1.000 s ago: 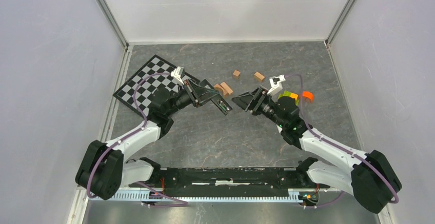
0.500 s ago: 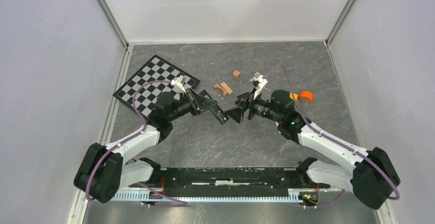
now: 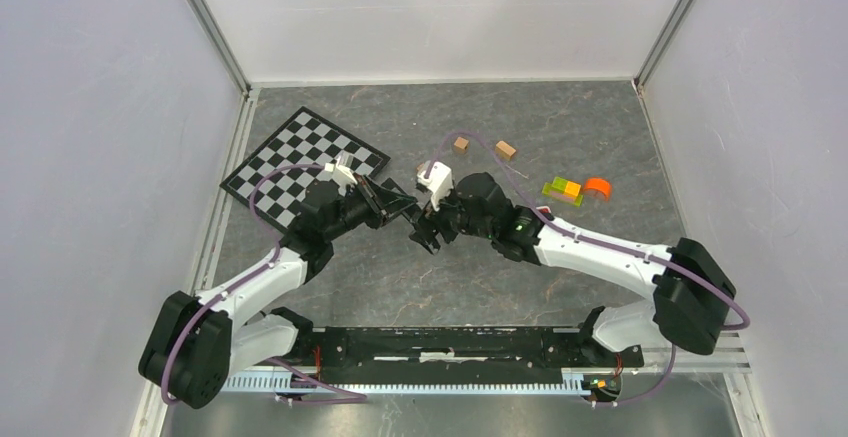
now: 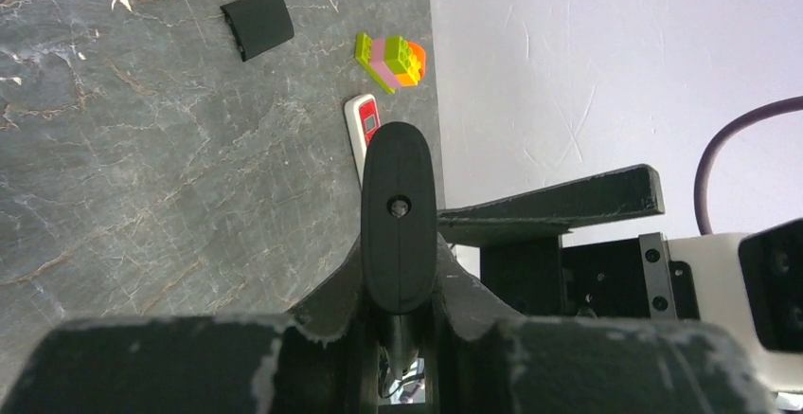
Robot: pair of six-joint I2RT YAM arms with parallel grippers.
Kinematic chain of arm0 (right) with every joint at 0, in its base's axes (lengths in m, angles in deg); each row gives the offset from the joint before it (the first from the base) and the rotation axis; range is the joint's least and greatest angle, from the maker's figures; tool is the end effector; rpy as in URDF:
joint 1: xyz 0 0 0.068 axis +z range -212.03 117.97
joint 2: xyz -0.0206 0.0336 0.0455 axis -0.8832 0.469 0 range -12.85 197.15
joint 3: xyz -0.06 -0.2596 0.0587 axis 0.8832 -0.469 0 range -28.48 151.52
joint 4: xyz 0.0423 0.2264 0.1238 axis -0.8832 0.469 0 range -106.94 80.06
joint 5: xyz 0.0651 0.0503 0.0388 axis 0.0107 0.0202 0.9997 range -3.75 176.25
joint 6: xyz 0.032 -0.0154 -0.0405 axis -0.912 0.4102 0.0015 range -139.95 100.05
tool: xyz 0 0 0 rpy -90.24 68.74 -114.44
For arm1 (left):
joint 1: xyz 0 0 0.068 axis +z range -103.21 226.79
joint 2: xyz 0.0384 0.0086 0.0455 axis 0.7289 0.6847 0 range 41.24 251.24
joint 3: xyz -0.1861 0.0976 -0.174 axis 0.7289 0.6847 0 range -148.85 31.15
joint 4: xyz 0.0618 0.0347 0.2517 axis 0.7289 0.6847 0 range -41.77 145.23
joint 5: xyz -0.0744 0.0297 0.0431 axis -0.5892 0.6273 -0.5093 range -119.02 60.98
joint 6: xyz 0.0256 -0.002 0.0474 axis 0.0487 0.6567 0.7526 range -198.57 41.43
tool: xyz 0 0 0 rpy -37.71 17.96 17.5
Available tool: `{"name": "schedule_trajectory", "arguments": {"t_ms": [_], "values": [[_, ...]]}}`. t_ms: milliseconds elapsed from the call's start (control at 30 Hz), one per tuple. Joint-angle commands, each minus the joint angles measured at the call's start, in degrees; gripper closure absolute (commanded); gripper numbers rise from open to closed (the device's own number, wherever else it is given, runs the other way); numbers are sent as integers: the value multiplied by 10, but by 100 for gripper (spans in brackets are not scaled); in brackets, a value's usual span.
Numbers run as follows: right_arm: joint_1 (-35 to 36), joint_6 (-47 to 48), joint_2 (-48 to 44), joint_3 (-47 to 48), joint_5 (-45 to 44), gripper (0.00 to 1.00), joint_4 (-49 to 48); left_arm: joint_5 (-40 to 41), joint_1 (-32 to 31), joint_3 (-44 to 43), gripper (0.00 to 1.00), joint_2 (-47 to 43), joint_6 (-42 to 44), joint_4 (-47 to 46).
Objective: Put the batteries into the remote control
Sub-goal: Place the remote control at the center of the board.
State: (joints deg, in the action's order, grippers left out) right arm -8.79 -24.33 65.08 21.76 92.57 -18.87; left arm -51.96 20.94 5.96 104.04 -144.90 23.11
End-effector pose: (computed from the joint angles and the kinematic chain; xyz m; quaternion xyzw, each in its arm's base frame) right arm 0.1812 0.2493 0.2635 -0.3765 0.7578 0.2968 0.4427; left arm 0.2049 -0.1147 0.2232 -0.1476 0.7602 -0.5495 0.3137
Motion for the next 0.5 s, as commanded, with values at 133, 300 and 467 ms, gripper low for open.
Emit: {"name": "schedule_trajectory", "arguments": {"t_ms": [133,300,467], "values": [[9,39,29,50,-16,48,18,7,-2,-6,95,-25,24,11],[8,62,41,53,4,74,18,9,0,-3,82,-35,27,22],[8,115,45,46,24,79,18,38,5,-2,32,-65,38,91]]}}
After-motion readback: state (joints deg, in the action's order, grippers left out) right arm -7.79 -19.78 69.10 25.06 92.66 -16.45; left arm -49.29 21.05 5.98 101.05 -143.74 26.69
